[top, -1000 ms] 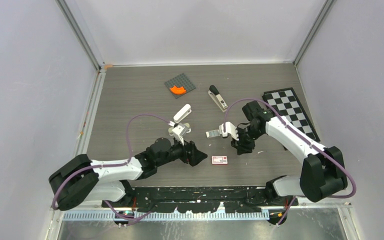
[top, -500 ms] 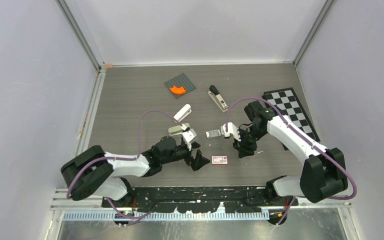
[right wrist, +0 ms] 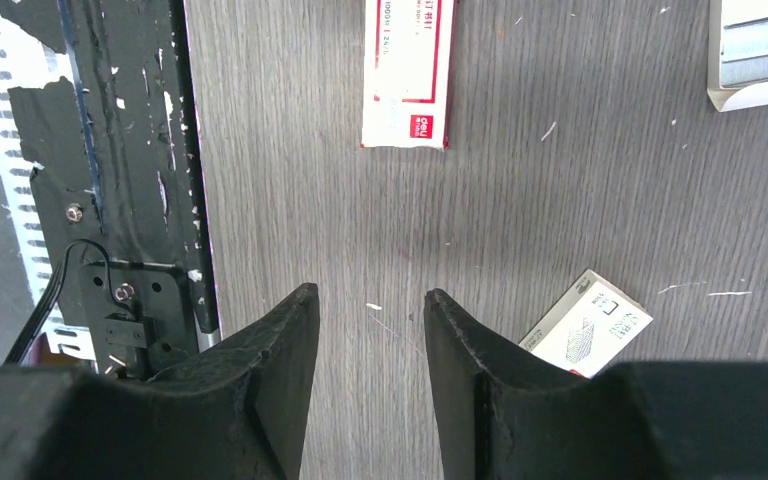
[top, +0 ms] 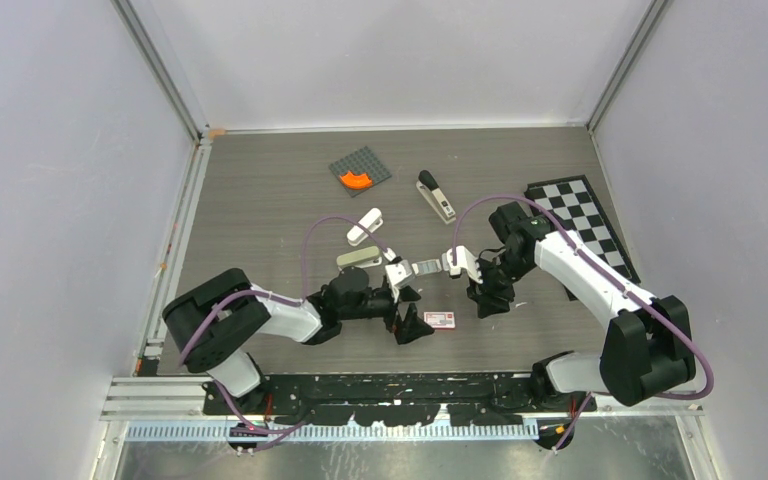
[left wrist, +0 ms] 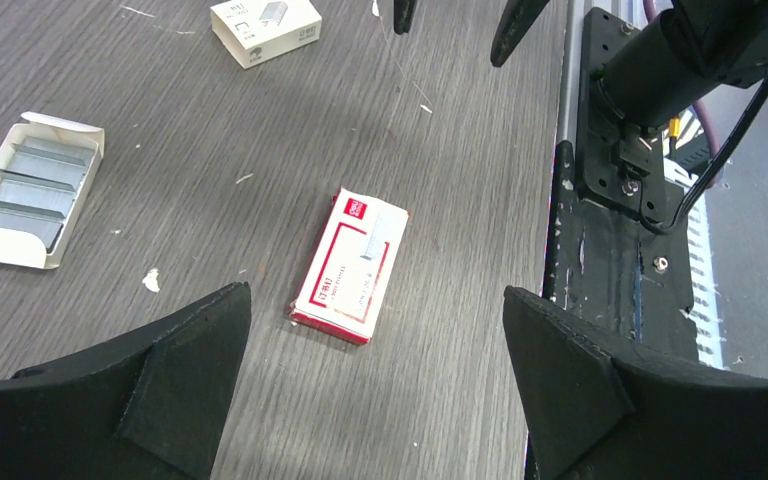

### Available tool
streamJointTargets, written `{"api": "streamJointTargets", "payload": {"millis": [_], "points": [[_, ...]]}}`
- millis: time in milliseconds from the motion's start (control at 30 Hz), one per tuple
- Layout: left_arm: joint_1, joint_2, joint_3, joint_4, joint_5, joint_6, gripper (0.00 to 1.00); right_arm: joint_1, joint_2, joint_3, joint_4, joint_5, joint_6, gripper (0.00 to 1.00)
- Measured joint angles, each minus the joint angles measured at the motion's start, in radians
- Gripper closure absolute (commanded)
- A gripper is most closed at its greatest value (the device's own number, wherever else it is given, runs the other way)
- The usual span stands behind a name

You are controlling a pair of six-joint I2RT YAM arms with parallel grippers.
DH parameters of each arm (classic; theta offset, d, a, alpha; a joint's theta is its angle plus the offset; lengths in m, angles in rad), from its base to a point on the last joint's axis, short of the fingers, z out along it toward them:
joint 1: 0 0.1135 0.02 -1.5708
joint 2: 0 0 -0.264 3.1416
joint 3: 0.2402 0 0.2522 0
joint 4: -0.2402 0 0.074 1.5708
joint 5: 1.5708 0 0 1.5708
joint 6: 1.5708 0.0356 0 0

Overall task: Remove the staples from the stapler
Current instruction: Close the staple box at the center of the board.

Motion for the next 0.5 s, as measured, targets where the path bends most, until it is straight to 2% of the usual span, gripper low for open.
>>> {"api": "streamJointTargets", "payload": {"millis": [500], "points": [[0.001, 0.006, -0.02, 0.035, 0.027, 0.077, 0.0, 0.0, 0.0, 0.0, -0.014, 0.0, -0.019, 0.49]]}}
